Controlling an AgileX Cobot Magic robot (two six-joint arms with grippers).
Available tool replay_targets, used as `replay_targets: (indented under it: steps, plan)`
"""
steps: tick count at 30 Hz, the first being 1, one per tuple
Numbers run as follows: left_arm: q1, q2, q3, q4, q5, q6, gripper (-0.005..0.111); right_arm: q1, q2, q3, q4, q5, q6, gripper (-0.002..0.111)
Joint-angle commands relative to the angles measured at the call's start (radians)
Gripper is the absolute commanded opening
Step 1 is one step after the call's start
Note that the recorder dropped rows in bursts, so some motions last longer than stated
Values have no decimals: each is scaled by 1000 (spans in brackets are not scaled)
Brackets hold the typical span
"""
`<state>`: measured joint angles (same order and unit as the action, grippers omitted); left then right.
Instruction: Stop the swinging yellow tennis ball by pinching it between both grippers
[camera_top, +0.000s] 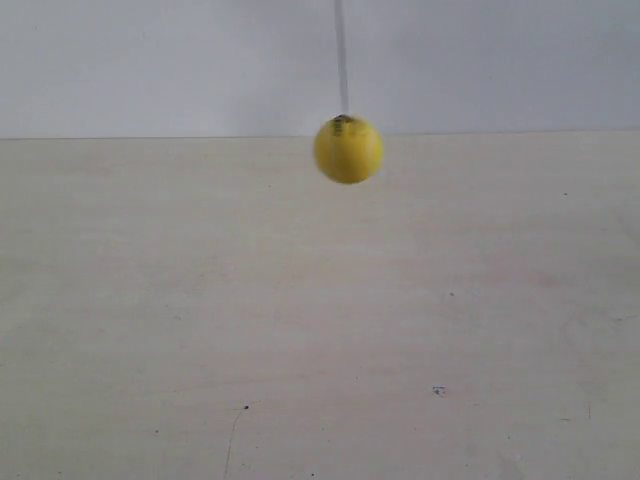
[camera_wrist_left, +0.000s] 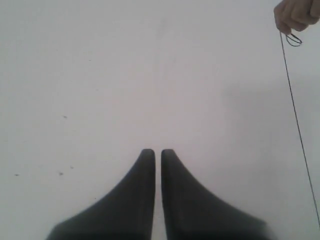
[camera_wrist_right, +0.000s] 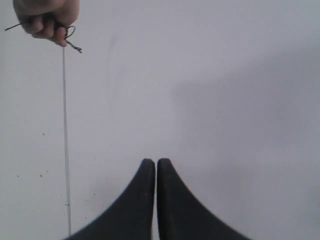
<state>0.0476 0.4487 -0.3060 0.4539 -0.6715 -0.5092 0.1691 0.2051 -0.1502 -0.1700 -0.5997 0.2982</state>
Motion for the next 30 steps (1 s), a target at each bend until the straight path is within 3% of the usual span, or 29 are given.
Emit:
replay_targets:
  steps: [1,5,14,19,25,30]
  plan:
    - [1,195,-136,283,-5,-201,5,1,184,-150,-116,172,33,0]
    - [1,378,-197,490,-7,-334,5,1,356,-192,-162,269,33,0]
    - [1,697,-208,723,-41,-348,5,1,778,-192,-270,283,-15,0]
    - [1,822,-208,786,-120,-305,5,1,986,-192,-403,155,31,0]
    - [1,941,-208,786,-170,-250,5,1,1216,-197,-564,-130,51,0]
    - [1,1008,-208,784,-280,-204,5,1,1348,-290,-614,-181,29,0]
